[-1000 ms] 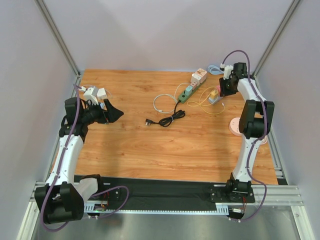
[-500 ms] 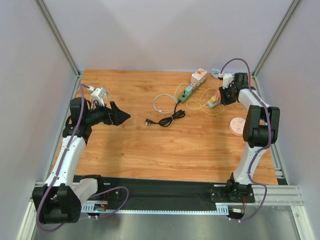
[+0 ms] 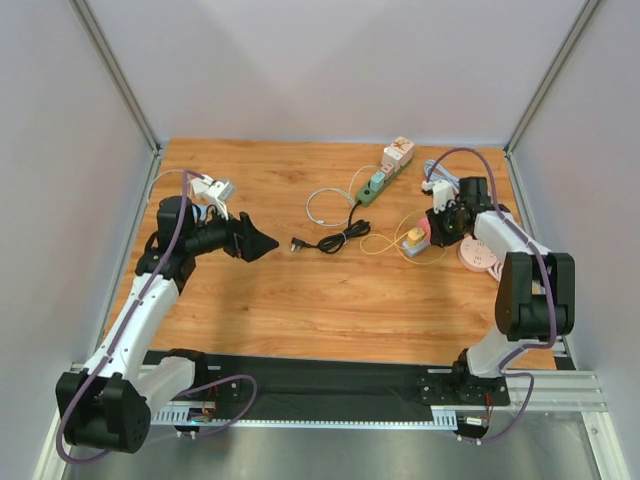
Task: Pull the plug off the socket
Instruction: Move the socket to the center of the board.
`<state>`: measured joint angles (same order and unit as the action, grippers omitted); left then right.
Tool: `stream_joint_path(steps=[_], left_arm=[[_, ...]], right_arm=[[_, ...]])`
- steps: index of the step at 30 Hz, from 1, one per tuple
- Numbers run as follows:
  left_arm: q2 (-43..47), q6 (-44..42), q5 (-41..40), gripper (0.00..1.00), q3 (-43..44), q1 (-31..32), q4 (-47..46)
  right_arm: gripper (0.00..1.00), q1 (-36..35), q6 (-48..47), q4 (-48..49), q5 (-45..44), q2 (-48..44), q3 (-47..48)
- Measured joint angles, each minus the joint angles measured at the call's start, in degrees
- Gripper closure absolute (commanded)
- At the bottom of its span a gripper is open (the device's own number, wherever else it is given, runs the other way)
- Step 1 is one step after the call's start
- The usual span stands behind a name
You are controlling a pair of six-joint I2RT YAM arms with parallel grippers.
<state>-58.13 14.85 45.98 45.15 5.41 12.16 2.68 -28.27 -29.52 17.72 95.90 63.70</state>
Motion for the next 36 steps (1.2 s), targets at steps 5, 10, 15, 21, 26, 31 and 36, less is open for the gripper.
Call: stream_joint_path(steps=[5,10,15,21,26,31,36], left_arm=[[0.15,-1.14,-0.17,0.0,0.0,3.56,-0.02],[0.11,-1.75,-1.2,0.01,-0.02,6.97,0.0],[-1.05,-2.8,-4.22,0.0,0.0,13.79,0.22],[-6.12,-5.33,-11.93,0.0,0.83,25.75,1.25],[-13.44,-6.56,-19.3,0.01,5.68,34.1,1.2],[-22.03,-7.58,-23.85,0.01,13.14,37.57,-0.46],[-30.49,-9.09,-25.81,0.03,20.63,40.13,-1.29]], right_arm=[[1.0,-7.52,-0.66,-1.2,-0.7,-6.73,-7.02],[1.0,-15.85,-0.68,-1.44,-2.58,-11.26,-11.32],[0.99,-17.64,-0.42,-1.49,-3.43,-11.8,-11.8],[0.57,-17.66,-0.24,-2.89,-2.4,-11.78,-11.45],[0.32,-15.61,-0.31,-8.11,1.92,-12.46,-10.71],[0.31,-9.75,-1.2,-12.24,4.66,-16.15,-10.01],[0.74,-1.92,-0.09,-13.16,8.17,-17.9,-8.28]])
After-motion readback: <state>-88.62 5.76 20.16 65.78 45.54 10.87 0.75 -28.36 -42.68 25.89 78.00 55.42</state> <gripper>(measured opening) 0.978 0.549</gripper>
